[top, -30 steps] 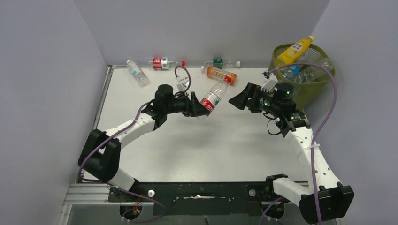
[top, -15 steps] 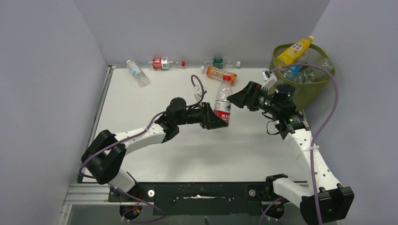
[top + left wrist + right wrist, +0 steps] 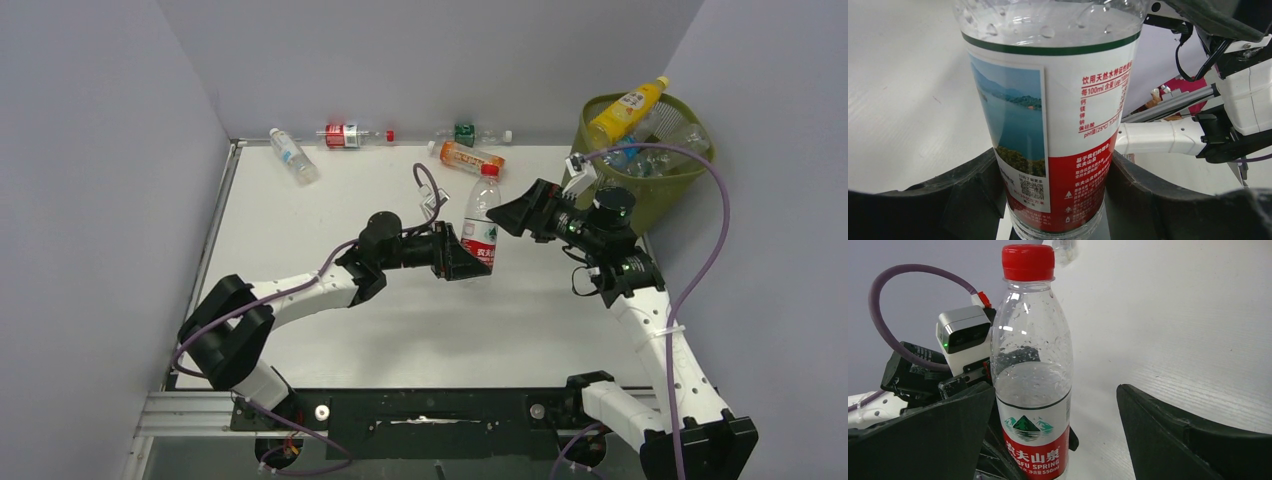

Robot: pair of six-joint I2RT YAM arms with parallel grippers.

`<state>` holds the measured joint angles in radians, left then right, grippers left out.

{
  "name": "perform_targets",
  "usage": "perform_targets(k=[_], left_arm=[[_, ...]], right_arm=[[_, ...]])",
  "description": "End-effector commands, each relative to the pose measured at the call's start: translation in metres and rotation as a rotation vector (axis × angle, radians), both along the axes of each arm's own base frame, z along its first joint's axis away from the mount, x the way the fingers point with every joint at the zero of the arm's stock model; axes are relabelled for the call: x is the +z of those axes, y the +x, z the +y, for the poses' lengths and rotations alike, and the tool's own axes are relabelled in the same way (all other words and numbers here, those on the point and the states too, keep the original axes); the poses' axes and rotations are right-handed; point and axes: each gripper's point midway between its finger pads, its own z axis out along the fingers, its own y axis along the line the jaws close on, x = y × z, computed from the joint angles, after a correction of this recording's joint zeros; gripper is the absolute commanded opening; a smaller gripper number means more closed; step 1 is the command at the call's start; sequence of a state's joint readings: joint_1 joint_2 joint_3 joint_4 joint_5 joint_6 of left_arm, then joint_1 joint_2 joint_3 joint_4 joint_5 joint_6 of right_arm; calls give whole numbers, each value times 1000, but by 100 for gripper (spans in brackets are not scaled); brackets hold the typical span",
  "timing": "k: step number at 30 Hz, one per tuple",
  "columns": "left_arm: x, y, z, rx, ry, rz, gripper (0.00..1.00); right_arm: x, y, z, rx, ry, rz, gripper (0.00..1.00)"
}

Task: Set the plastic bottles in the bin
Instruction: Pick up the plastic bottle at the center of the board.

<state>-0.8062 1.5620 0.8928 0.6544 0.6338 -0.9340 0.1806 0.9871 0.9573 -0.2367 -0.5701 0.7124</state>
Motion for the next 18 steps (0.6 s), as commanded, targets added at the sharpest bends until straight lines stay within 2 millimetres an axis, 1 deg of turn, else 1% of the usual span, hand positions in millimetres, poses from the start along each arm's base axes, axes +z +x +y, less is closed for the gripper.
perform_targets(k=[1, 6, 9, 15, 18], left_arm=[[32, 0, -9, -28, -86, -109, 51], [31, 0, -13, -52, -83, -100, 51], [30, 0, -15, -59, -80, -96, 51], [34, -3, -20, -86, -88, -100, 51], [34, -5, -23, -102, -88, -101, 51]], right_arm=[[23, -8, 4, 31, 32, -95, 98], [17, -8, 7, 52, 32, -83, 99], [15, -8, 10, 69, 41, -82, 97], [-1, -4, 11, 80, 18, -33, 96], [-4, -5, 12, 83, 18, -28, 94]])
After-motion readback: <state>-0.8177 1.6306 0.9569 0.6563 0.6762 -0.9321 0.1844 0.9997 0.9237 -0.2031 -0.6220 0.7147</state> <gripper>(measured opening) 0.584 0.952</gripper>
